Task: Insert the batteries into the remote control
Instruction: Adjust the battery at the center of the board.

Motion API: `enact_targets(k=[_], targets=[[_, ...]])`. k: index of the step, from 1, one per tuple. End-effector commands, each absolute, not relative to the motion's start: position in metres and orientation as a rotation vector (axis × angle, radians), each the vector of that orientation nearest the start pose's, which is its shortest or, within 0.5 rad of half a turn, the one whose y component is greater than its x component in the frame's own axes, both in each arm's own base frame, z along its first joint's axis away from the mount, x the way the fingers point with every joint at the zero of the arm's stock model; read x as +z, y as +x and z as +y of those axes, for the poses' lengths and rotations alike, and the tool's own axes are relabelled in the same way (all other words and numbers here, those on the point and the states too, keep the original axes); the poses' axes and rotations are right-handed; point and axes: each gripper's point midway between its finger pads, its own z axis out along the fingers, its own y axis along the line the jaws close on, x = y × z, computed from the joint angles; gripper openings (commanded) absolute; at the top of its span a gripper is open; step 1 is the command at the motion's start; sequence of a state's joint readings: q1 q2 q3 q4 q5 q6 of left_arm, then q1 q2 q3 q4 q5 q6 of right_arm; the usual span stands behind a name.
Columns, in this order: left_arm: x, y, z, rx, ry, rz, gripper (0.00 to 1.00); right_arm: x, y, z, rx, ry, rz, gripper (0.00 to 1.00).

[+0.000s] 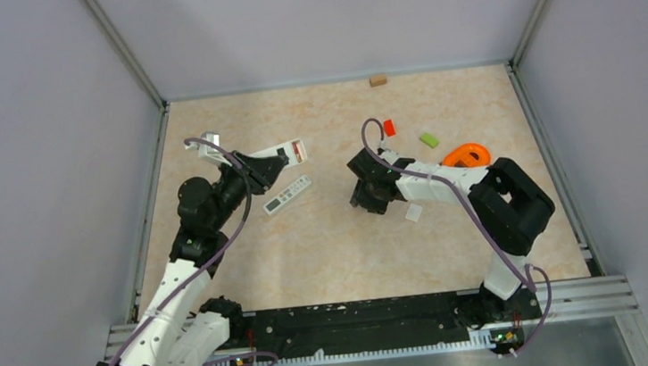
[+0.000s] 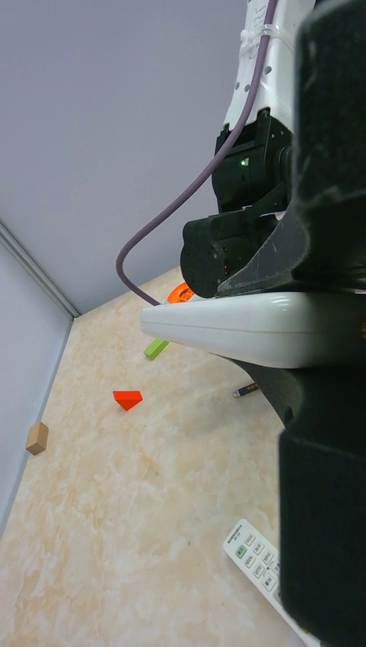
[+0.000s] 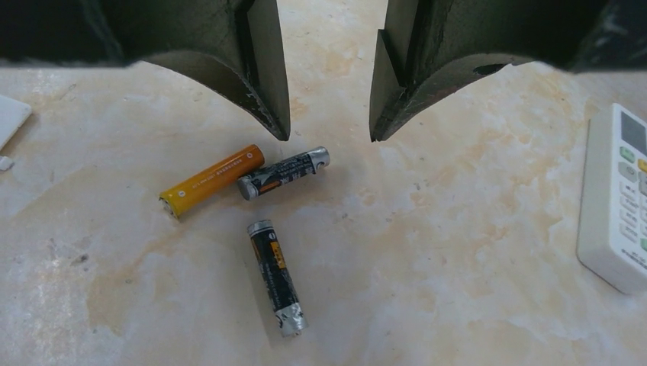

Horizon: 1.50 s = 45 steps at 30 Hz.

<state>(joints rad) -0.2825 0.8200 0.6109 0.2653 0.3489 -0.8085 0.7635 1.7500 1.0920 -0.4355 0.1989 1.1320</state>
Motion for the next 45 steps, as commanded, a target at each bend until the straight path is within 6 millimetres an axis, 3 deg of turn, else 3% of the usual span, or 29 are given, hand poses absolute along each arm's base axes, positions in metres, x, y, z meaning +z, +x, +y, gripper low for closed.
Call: enact_targets(k=[1, 9, 16, 23, 28, 33, 39, 45], targets=[[0.312, 0.283, -0.171, -1.111, -0.105, 1.558, 0.02, 0.031, 0.288, 0.278, 0.376, 0.609, 2.613, 0.45], [0.312, 0.284, -0.171, -1.113, -0.105, 1.559, 0.02, 0.021, 0.298, 0.257, 0.316, 0.766, 2.598, 0.46], [0.312, 0.284, -0.171, -1.114, -0.106, 1.558, 0.02, 0.014, 0.297, 0.251, 0.26, 0.821, 2.62, 0.43], [0.311, 0.283, -0.17, -1.103, -0.107, 1.557, 0.02, 0.007, 0.297, 0.252, 0.206, 0.814, 2.653, 0.32], [0.31, 0.285, -0.169, -1.096, -0.113, 1.557, 0.02, 0.002, 0.294, 0.247, 0.153, 0.785, 2.679, 0.13], [0.31, 0.285, -0.168, -1.092, -0.114, 1.557, 0.02, 0.004, 0.292, 0.237, 0.089, 0.73, 2.679, 0.04], [0.31, 0.286, -0.167, -1.088, -0.118, 1.556, 0.02, 0.017, 0.292, 0.228, 0.047, 0.628, 2.67, 0.0], [0.309, 0.286, -0.168, -1.092, -0.119, 1.559, 0.02, 0.039, 0.292, 0.24, 0.064, 0.32, 2.692, 0.0]])
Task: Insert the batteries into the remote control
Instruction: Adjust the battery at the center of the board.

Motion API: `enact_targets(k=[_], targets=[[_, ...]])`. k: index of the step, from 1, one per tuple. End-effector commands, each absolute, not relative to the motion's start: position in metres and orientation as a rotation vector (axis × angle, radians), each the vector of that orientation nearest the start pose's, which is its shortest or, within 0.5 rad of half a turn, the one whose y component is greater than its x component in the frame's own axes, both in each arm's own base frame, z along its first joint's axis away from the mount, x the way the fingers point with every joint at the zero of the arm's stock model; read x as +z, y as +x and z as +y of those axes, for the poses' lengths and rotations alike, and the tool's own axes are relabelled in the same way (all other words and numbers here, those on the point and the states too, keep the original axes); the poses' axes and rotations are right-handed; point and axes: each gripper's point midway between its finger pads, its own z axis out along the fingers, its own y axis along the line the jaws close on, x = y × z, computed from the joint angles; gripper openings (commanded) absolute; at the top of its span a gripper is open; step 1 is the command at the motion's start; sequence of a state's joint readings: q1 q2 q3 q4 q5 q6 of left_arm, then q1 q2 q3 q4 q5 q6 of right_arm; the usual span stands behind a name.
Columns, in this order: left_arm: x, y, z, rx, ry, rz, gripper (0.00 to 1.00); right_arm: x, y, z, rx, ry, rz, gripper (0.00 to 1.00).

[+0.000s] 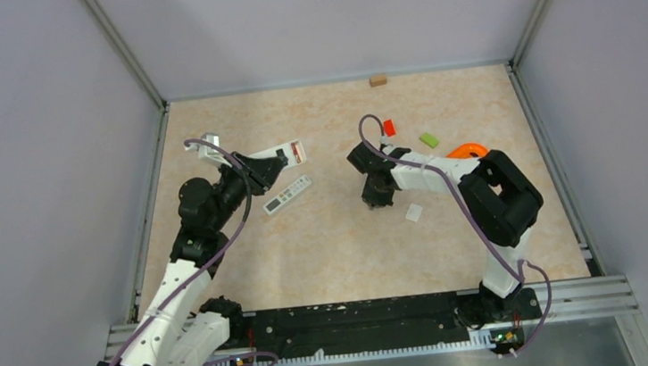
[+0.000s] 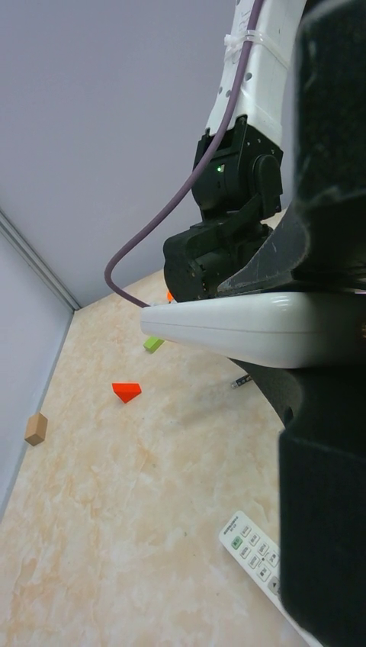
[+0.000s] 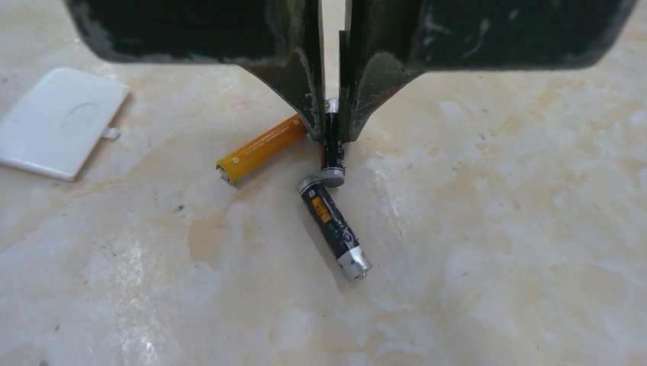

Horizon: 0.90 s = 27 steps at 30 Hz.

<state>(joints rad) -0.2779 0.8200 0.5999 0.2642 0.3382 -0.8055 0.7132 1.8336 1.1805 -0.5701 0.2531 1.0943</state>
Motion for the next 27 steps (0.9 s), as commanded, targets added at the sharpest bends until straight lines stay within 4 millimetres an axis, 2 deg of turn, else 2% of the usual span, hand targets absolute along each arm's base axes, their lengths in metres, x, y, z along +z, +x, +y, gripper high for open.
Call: enact_targets(k=[1, 5, 9, 12, 15, 21, 27], targets=[[0.309, 0.287, -0.168, -1.095, -0.121, 1.562, 0.02, 0.04, 0.291, 0.243, 0.065, 0.237, 2.704, 0.0], [0.308, 0.287, -0.169, -1.098, -0.123, 1.564, 0.02, 0.034, 0.273, 0.256, 0.069, -0.014, 2.785, 0.0], [0.307, 0.286, -0.167, -1.092, -0.131, 1.563, 0.02, 0.025, 0.252, 0.256, 0.056, -0.152, 2.845, 0.0], [0.307, 0.286, -0.166, -1.084, -0.132, 1.562, 0.02, 0.021, 0.245, 0.257, 0.08, -0.18, 2.866, 0.01], [0.306, 0.286, -0.165, -1.081, -0.135, 1.564, 0.02, 0.02, 0.245, 0.253, 0.061, -0.178, 2.861, 0.06], [0.307, 0.285, -0.165, -1.079, -0.135, 1.563, 0.02, 0.021, 0.248, 0.255, 0.07, -0.175, 2.851, 0.28], [0.306, 0.285, -0.164, -1.075, -0.136, 1.563, 0.02, 0.022, 0.25, 0.252, 0.037, -0.154, 2.844, 0.33]])
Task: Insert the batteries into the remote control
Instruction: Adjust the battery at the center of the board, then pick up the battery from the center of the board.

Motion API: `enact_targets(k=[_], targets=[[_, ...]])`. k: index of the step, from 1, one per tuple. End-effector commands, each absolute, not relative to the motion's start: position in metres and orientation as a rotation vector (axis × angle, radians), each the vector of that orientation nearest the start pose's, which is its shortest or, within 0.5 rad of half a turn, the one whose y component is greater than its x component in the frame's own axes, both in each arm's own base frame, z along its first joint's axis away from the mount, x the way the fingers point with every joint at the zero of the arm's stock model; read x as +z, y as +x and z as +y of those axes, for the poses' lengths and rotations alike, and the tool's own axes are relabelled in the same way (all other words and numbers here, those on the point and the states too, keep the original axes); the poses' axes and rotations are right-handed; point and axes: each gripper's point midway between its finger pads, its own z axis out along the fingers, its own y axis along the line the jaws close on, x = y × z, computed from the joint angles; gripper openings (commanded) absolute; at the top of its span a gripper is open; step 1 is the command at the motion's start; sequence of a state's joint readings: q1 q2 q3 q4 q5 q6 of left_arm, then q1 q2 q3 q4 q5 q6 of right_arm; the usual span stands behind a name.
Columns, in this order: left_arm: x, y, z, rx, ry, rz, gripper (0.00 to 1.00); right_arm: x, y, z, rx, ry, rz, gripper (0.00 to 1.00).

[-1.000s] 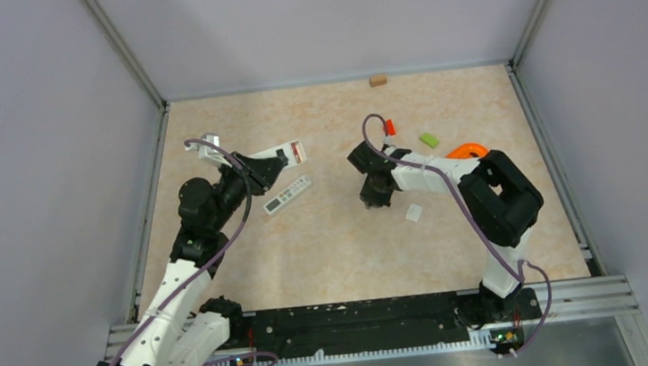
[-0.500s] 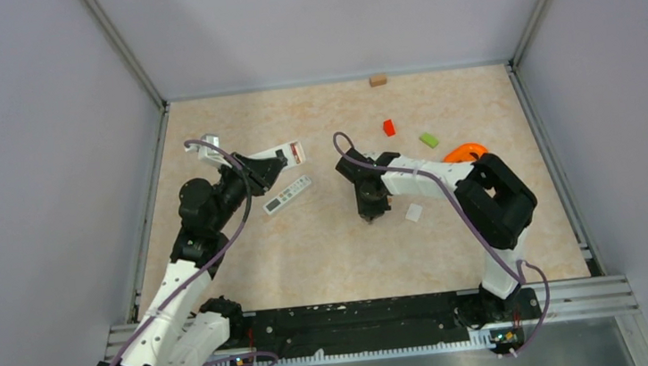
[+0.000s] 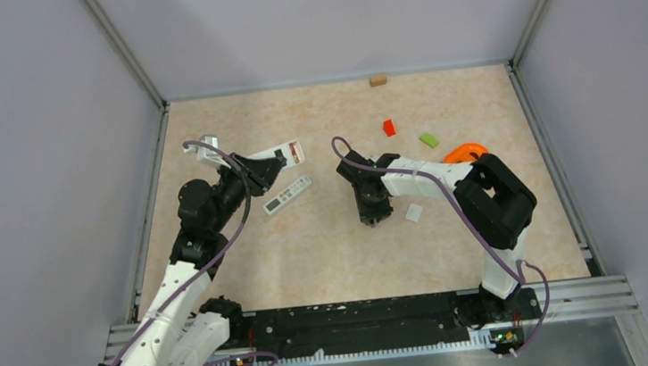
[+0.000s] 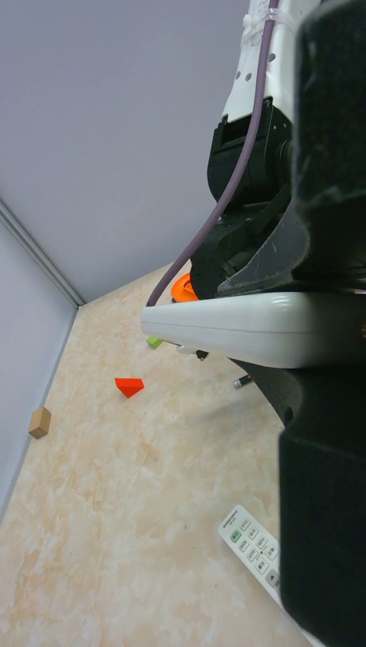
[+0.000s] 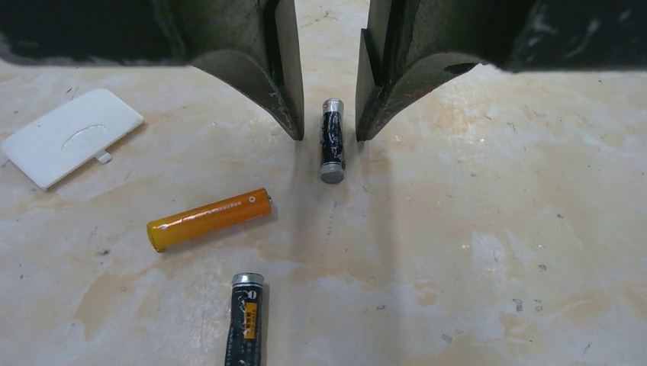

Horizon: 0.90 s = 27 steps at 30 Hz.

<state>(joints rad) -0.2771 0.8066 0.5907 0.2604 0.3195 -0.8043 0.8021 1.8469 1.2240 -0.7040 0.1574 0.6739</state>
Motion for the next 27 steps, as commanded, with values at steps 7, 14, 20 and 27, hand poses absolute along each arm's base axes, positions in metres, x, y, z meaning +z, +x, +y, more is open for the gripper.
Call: enact_targets(k=[7, 14, 20, 27], targets=[[0.304, 0.285, -0.164, -1.074, -0.138, 1.569, 0.02, 0.015, 0.245, 0.252, 0.02, -0.146, 2.865, 0.22], [0.303, 0.285, -0.164, -1.073, -0.138, 1.57, 0.0, 0.014, 0.253, 0.243, -0.066, -0.14, 2.814, 0.0], [0.299, 0.284, -0.167, -1.083, -0.124, 1.583, 0.0, 0.071, 0.279, 0.25, 0.086, -0.093, 2.585, 0.0], [0.301, 0.277, -0.183, -1.19, -0.054, 1.593, 0.0, 0.15, 0.293, 0.263, 0.354, -0.052, 2.382, 0.0]])
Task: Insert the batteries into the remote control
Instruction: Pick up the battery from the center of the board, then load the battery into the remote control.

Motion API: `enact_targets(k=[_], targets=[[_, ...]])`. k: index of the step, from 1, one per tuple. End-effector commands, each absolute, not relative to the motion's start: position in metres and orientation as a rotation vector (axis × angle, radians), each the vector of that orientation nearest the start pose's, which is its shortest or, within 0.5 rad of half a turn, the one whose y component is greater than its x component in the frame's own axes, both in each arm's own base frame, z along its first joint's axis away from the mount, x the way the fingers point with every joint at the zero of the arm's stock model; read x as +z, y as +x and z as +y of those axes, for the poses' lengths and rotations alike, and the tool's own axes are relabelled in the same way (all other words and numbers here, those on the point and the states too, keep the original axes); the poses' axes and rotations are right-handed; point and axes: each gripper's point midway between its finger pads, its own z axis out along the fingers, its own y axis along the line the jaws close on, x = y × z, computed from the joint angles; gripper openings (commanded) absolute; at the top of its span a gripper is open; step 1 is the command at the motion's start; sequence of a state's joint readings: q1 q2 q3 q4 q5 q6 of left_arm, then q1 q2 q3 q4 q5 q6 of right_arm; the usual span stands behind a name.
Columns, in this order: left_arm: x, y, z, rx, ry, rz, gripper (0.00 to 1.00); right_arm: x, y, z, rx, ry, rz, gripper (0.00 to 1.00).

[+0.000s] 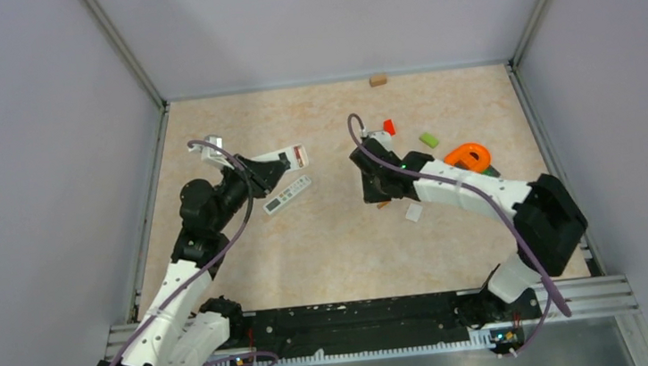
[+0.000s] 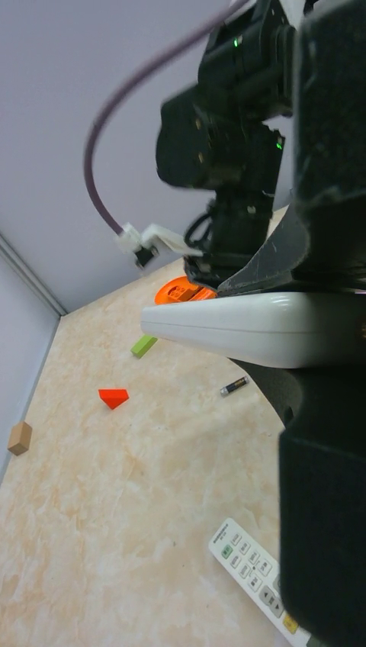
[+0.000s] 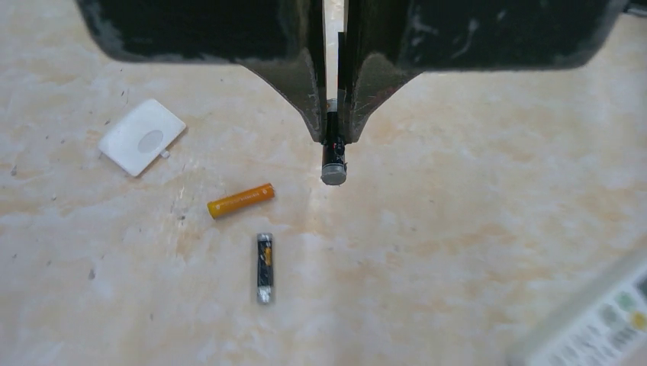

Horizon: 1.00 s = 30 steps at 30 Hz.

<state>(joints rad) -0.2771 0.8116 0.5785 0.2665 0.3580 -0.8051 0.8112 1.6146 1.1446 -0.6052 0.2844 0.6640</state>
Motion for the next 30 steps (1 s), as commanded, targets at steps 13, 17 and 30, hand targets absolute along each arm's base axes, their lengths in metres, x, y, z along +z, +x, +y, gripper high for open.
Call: enact_targets(k=[13, 17, 30], targets=[[0.26, 0.297, -0.23, -1.597, -0.17, 1.825, 0.0, 0.253, 0.262, 0.306, 0.93, -0.232, 2.191, 0.0], [0.252, 0.301, -0.234, -1.645, -0.211, 1.848, 0.0, 0.276, 0.244, 0.324, 1.104, -0.399, 2.072, 0.0], [0.25, 0.294, -0.234, -1.678, -0.21, 1.853, 0.0, 0.282, 0.251, 0.325, 1.072, -0.439, 2.007, 0.0]])
